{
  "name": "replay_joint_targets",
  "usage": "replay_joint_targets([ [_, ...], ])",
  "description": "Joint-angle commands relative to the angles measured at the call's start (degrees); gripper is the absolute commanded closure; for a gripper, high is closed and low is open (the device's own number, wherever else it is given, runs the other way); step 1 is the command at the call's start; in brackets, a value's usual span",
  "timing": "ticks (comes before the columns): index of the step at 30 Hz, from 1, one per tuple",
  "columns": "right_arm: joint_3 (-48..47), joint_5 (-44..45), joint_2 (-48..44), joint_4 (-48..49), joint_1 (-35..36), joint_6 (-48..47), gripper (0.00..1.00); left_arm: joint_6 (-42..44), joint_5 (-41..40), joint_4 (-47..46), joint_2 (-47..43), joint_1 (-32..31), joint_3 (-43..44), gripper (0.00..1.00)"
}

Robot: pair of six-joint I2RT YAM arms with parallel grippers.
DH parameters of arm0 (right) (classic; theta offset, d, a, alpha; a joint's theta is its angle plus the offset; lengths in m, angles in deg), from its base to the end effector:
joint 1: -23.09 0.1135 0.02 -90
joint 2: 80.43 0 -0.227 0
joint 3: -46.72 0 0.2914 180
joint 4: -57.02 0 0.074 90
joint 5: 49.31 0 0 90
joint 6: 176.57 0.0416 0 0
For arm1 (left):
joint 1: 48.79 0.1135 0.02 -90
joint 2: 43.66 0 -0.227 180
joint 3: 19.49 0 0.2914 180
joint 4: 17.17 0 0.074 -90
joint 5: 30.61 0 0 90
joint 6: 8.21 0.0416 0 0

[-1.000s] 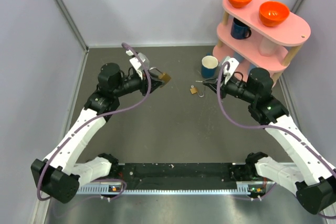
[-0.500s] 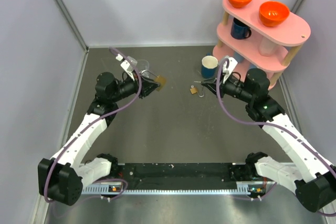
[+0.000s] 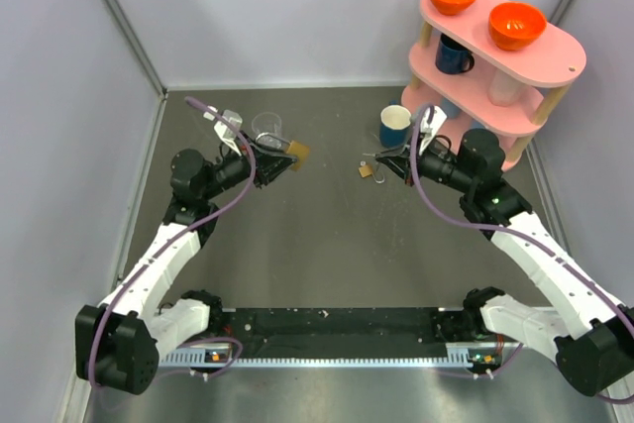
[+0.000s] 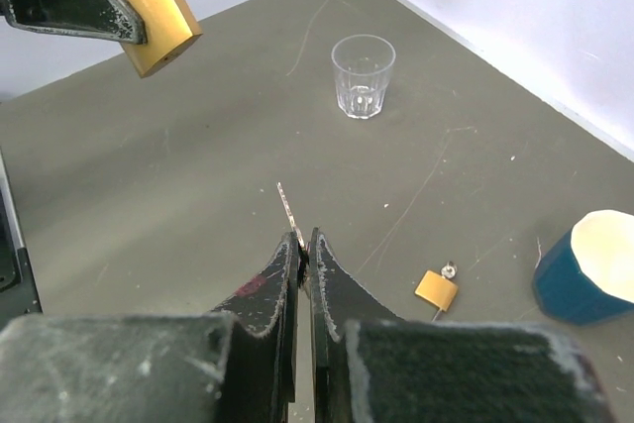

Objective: Unlock with the key

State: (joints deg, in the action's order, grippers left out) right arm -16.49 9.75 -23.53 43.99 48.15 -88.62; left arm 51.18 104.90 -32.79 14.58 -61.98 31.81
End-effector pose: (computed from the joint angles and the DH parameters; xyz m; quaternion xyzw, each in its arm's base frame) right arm 0.2578 0.1442 0.3229 -0.3411 0.6587 0.3231 0.5877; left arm 0.2773 -0.0955 0.2869 0.1990 0.6384 -0.4948 0.5551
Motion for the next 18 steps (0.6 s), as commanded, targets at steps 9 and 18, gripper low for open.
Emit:
replay_joint_targets([
  [9,1.2,-4.5,1.1,5.5,-0.4,4.9,1.00,-3.8,2.5,-12.7,-1.8,1.5,-1.1,1.00],
  [18,2.4,-4.6,1.1,7.6,-0.4,6.3,1.00,-5.0,2.8,-14.9,-1.4,1.7,-1.8,1.00],
])
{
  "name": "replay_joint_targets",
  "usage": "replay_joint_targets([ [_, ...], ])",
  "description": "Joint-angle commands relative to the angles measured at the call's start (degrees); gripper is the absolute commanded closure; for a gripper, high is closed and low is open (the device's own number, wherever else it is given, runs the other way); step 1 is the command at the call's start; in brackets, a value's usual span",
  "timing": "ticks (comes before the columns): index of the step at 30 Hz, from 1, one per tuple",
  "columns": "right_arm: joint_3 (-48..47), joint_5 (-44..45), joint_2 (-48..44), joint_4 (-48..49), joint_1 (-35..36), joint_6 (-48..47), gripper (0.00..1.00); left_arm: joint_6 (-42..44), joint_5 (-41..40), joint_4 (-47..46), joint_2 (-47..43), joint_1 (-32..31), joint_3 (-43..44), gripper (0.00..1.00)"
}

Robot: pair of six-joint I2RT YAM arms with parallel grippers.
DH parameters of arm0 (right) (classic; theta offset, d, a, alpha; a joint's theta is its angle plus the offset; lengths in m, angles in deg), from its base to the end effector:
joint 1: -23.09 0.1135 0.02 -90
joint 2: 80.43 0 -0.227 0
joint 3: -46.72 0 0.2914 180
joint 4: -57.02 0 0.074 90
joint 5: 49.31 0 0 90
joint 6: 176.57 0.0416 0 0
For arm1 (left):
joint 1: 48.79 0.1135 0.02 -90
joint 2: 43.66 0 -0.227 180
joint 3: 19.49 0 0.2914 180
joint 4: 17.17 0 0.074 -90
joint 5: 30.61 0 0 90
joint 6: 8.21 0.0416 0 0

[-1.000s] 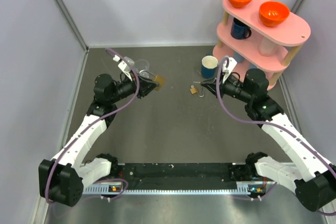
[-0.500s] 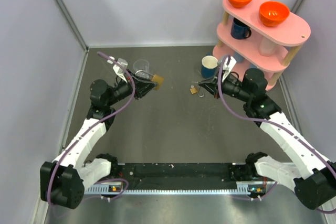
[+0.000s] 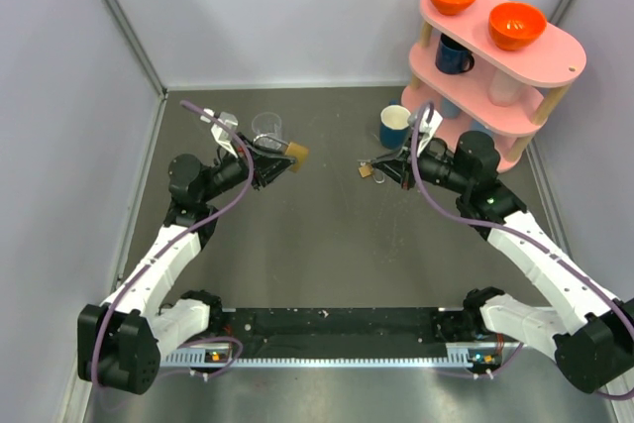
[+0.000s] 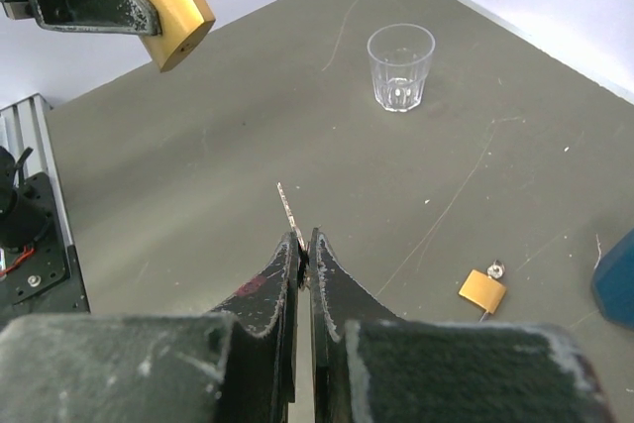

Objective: Unlock with the key

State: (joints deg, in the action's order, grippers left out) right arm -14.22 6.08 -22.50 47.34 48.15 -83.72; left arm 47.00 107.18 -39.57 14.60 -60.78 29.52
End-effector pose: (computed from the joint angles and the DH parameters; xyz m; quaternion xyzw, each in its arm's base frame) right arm 0.2599 0.1476 0.3086 -0.3314 0.6618 0.3687 0.5624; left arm 0.2748 -0.0899 0.2829 0.1988 0.6197 -0.5154 0.5575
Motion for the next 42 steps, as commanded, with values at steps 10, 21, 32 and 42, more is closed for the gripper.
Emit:
replay_joint_targets([
  [10,0.6,-2.4,0.6,5.3,-0.4,2.2,1.00,-0.9,0.2,-8.1,-1.2,0.7,0.1,1.00],
  [21,1.2,-2.6,1.2,7.0,-0.3,4.4,1.00,-1.4,0.7,-9.2,-1.7,0.8,-0.3,1.00],
  [32,-0.1,-3.5,4.9,12.1,-0.4,18.0,1.00,-2.7,2.5,-11.5,-1.4,0.8,-0.4,1.00],
  [42,-2.8,-2.4,12.6,14.8,3.1,28.4,1.00,-4.8,2.0,-13.3,-0.5,0.7,-0.8,1.00],
])
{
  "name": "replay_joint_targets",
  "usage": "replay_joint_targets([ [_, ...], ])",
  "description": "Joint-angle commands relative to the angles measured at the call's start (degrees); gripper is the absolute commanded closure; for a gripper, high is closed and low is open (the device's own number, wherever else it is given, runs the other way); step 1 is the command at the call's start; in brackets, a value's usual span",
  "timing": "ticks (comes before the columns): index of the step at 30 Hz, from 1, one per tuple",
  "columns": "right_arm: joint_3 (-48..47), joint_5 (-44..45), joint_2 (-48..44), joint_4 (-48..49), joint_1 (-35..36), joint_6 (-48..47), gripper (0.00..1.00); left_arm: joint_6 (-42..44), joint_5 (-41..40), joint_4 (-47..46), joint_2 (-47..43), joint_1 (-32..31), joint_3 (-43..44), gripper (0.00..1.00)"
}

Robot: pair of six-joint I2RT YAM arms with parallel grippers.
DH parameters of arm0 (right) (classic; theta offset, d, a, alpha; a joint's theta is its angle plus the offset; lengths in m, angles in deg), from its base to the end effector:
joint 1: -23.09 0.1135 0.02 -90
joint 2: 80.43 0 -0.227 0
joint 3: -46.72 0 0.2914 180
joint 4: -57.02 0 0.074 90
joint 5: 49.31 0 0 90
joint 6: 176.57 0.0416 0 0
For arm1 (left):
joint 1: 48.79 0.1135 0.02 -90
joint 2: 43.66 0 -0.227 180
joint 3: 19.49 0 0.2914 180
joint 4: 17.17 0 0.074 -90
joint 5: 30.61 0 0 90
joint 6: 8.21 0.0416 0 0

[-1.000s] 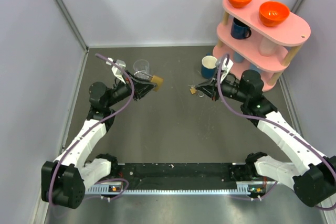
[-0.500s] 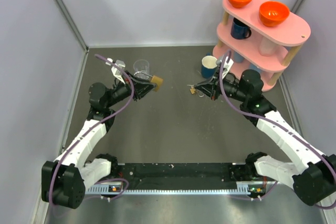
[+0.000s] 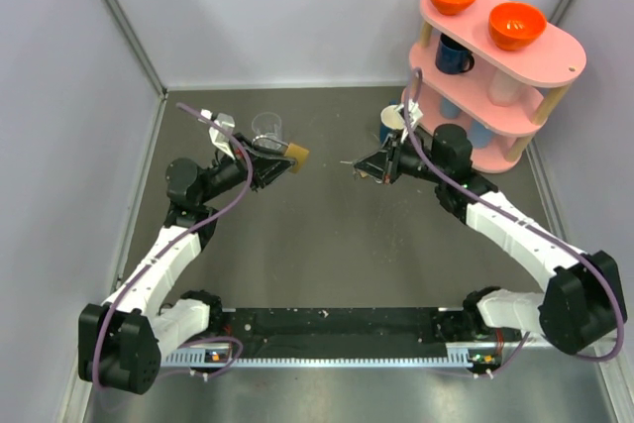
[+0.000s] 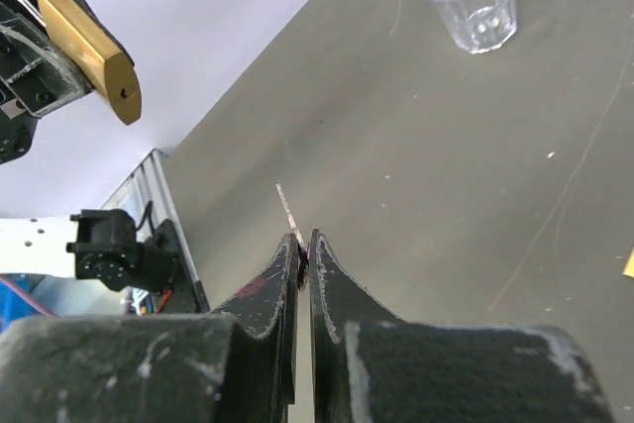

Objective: Unlock with the key

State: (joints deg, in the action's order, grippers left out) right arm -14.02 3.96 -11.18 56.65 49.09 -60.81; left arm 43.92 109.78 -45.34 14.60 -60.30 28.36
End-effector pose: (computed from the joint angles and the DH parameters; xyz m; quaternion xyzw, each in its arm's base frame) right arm 0.2891 0.1687 0.2661 -0.2064 0.7206 0.4847 0.4508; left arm 0.2708 -0.0879 0.2846 0.2132 0.5978 -0.5333 0.5593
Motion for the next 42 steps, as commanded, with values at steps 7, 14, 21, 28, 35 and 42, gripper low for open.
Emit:
replay_joint_targets([
  [7,-4.6,-5.4,5.8,16.0,3.4,15.5,1.00,-6.8,-3.4,-8.2,2.5,0.3,-0.1,1.00],
  [14,-4.0,-4.5,7.6,21.7,5.3,18.0,1.00,-14.8,-4.6,-7.8,6.2,0.2,0.3,1.00],
  [21,-2.4,-3.7,9.1,26.3,7.2,20.9,1.00,-23.1,-3.8,-15.2,8.9,-0.5,0.0,1.00],
  [28,-1.5,-2.4,10.1,27.7,7.2,22.0,1.00,-25.1,-3.5,-18.0,8.6,-0.9,-0.6,1.00],
  [35,-1.5,-1.9,11.3,27.6,7.2,21.5,1.00,-26.4,-3.3,-20.3,8.3,-0.9,-1.0,1.00],
  [42,-1.8,-2.1,12.2,28.0,7.2,22.0,1.00,-27.1,-3.0,-21.5,8.4,-1.1,-1.0,1.00],
])
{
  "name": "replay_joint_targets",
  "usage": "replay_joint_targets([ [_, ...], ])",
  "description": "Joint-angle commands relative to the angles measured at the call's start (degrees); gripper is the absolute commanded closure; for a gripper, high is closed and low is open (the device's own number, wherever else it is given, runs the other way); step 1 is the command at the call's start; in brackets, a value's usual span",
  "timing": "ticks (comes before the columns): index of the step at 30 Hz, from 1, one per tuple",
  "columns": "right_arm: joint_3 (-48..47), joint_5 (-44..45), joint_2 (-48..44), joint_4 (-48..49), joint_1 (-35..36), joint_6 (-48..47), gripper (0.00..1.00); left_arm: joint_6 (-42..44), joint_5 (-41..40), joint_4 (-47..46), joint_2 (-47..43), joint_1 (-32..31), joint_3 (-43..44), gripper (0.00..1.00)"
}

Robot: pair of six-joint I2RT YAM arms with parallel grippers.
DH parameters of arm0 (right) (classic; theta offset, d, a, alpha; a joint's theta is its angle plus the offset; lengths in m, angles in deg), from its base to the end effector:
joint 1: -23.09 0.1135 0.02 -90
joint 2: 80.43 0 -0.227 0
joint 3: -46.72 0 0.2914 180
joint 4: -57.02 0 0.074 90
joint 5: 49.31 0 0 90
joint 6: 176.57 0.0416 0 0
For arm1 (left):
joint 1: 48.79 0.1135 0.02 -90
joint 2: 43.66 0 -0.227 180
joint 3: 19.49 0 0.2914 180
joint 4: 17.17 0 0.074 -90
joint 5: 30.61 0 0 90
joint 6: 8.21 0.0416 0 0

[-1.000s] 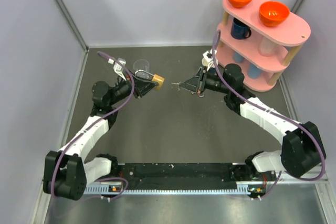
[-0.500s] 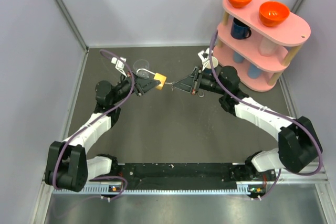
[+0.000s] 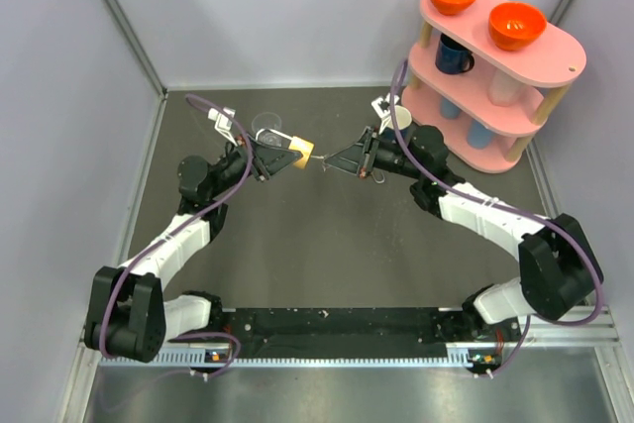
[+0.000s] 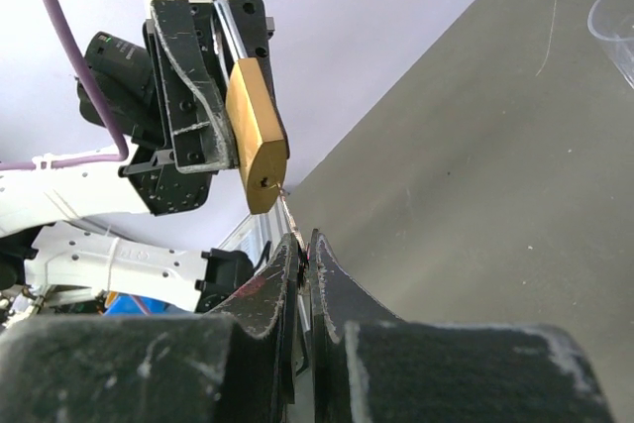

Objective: Unlock with the key

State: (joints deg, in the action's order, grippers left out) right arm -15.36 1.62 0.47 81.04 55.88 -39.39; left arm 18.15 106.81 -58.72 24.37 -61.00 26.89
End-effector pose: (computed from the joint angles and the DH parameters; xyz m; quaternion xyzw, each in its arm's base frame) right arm 0.2933 0.2201 0.2533 -0.1654 0.6614 0.6200 0.3884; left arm 0.2887 -0.0938 0.2513 0.0684 0.6166 -0.6429 0.4493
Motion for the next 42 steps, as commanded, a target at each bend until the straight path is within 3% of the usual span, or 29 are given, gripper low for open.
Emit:
replay_joint_targets([
  [1,-0.5,0.1,0.7,3.5,0.4,0.5,1.00,-1.2,0.1,-8.1,-1.3,-0.6,0.5,1.00],
  [42,0.5,-1.0,-3.7,2.2,0.7,-1.3,1.00,3.0,-0.5,-8.6,-2.4,-0.3,-0.4,1.00],
])
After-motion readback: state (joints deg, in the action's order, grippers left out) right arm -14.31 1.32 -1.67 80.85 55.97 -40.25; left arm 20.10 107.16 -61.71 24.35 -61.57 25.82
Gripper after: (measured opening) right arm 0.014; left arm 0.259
